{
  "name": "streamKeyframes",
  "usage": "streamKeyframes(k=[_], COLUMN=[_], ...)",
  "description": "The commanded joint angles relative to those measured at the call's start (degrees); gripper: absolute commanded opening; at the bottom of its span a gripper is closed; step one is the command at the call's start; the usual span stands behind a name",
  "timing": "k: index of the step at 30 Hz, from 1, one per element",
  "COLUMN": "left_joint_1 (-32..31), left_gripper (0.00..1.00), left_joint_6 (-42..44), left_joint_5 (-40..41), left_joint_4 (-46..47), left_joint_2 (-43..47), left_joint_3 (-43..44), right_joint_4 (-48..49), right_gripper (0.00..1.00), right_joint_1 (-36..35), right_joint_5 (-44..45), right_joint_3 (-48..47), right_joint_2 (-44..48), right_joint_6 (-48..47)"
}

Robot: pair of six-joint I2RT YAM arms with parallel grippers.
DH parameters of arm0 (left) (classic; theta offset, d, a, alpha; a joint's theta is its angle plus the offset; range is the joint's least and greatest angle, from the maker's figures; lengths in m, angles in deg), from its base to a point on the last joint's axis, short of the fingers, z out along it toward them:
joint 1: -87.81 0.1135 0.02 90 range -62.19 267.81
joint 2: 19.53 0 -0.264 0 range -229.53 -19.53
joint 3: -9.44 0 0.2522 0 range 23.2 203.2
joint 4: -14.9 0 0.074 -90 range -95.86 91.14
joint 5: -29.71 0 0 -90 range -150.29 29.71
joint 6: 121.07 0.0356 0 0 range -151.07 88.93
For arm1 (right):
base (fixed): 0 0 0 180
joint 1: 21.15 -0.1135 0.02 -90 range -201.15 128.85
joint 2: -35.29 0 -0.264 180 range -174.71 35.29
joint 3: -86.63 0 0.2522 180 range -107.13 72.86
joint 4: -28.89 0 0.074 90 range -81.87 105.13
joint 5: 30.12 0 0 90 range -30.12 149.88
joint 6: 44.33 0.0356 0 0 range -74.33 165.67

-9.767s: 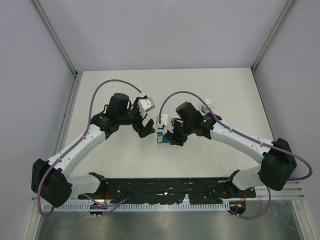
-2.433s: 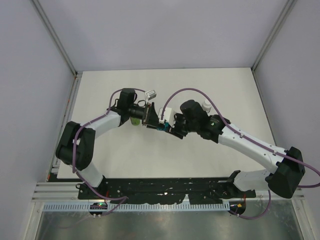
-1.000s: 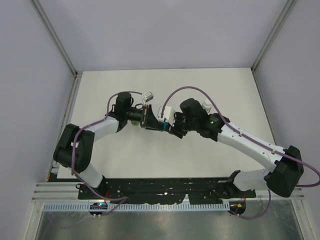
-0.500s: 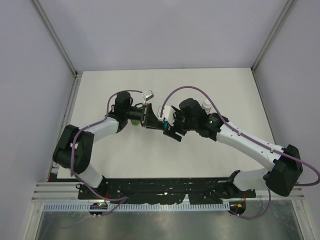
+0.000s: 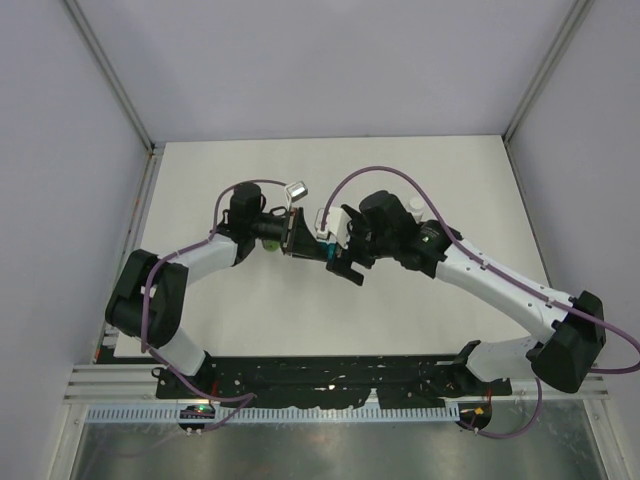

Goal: Sort the pills into containers
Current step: Close the pill container at the center of the board.

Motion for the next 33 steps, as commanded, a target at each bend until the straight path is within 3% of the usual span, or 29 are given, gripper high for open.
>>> streamKeyframes(k=[1, 14, 23, 33], left_joint_1=[0.2, 0.7, 0.7, 0.6], left_gripper=[0.00, 0.00, 0.00, 0.00], left_joint_6=[4.2, 13.3, 24.4, 27.3], left_joint_5=[-1.9, -2.2, -2.7, -2.9], left_joint_4=[-1.6, -12.1, -24.3, -27.4], left_joint_2=[1.1, 2.1, 3.8, 6.0], left_joint_3=[0.9, 2.4, 4.3, 4.0], right_joint_4=[-2.6, -7.9, -14.0, -17.4], right_gripper=[1.00, 0.95, 0.95, 0.95], right_joint_1=[0.0, 2.3, 7.4, 9.1], right_joint_5=[-2.3, -9.4, -23.2, -32.4], right_joint_3=[-2.7, -5.9, -12.1, -13.3], right_joint_2=[1.6, 3.3, -4.3, -10.5], right_joint_6=[0.1, 3.3, 6.2, 4.8])
